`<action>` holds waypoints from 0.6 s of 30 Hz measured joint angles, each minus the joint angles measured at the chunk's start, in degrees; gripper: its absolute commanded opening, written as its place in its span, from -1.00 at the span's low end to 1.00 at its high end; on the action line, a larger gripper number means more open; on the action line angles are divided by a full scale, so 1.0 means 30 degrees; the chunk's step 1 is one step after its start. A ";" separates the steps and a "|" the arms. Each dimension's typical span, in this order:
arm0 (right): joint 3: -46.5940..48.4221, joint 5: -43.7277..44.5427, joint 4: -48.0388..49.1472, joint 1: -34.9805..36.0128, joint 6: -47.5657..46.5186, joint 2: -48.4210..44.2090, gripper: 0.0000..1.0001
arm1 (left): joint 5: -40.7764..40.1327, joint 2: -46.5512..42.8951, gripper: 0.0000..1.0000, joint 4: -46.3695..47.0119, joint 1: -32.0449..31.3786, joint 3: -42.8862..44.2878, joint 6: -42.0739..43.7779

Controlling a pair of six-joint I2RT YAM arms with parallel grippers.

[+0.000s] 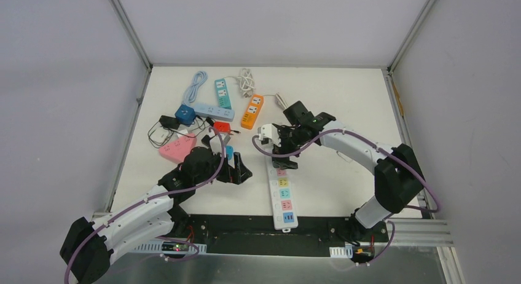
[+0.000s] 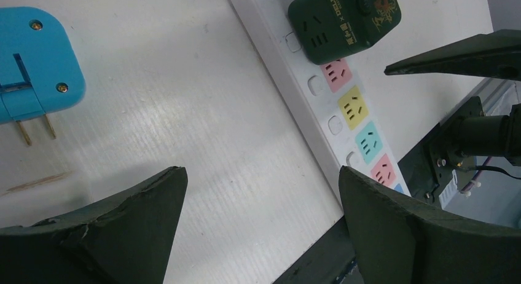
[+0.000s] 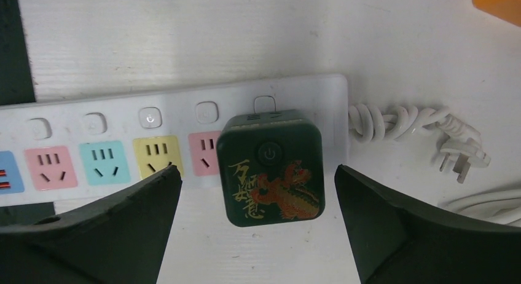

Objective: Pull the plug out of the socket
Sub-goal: Remove the plug from the socket.

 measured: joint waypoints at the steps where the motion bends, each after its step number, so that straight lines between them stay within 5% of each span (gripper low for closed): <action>1: -0.0073 0.0277 0.0197 0.0087 0.0044 0.0087 0.98 | -0.0007 -0.0029 0.93 0.0000 0.0000 -0.0044 -0.0007; 9: -0.0896 0.2098 0.1129 0.0750 0.0022 0.1100 0.70 | 0.0007 -0.0029 0.93 0.0000 0.0000 -0.0087 -0.0044; 13: -0.1064 0.2259 0.1268 0.0801 -0.0160 0.1297 0.27 | 0.0029 -0.0036 0.93 0.0124 0.0000 -0.0262 -0.0240; 18: -0.1071 0.2375 0.1260 0.0780 -0.0459 0.1282 -0.49 | 0.0138 0.0000 0.92 0.0758 0.0000 -0.0699 -0.0648</action>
